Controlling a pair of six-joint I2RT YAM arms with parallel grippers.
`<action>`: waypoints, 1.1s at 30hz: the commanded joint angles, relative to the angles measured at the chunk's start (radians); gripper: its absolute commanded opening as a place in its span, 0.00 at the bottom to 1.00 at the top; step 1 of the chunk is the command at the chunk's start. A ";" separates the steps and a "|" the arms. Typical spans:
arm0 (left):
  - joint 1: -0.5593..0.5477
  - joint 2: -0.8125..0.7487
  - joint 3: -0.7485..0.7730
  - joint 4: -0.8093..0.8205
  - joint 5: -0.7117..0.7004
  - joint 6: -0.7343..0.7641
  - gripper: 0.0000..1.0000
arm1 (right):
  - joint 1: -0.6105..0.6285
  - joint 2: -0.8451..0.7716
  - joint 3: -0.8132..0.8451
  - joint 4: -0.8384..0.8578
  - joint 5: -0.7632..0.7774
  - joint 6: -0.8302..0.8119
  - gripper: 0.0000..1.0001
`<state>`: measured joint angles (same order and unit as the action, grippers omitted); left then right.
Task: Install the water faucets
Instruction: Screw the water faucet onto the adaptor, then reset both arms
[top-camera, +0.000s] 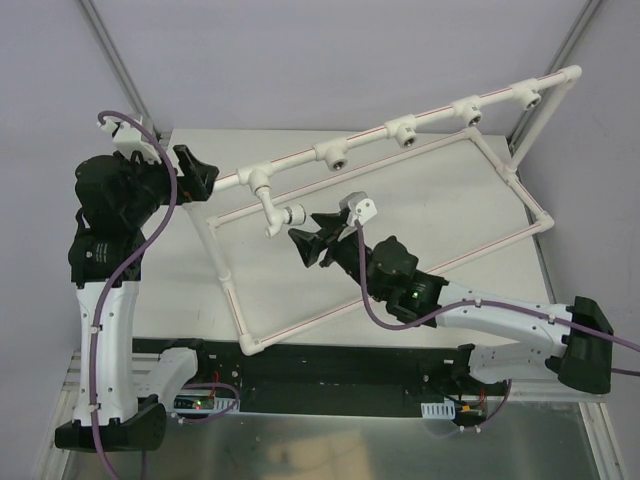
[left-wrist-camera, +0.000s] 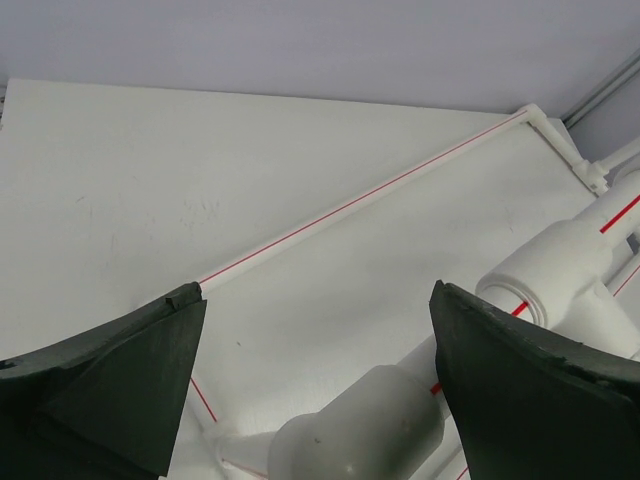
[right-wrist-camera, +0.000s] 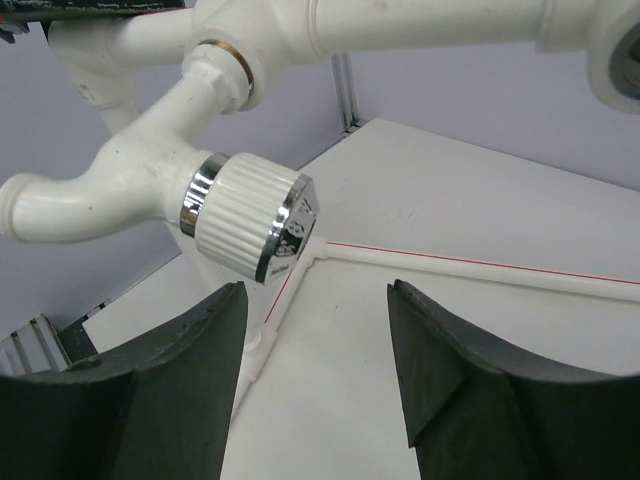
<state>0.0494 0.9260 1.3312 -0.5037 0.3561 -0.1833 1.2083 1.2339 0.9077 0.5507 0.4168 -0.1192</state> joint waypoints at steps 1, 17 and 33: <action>-0.013 0.025 0.035 -0.225 -0.002 0.035 0.99 | 0.000 -0.117 -0.049 0.012 0.019 -0.066 0.64; -0.013 -0.163 0.172 -0.226 -0.017 -0.007 0.99 | -0.003 -0.312 -0.184 -0.129 0.056 -0.054 0.68; -0.017 -0.395 -0.101 -0.226 0.084 -0.165 0.99 | -0.004 -0.367 -0.285 -0.196 0.146 0.068 0.73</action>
<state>0.0444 0.5861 1.3113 -0.7490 0.4587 -0.2836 1.2079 0.8928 0.6407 0.3523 0.5102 -0.1085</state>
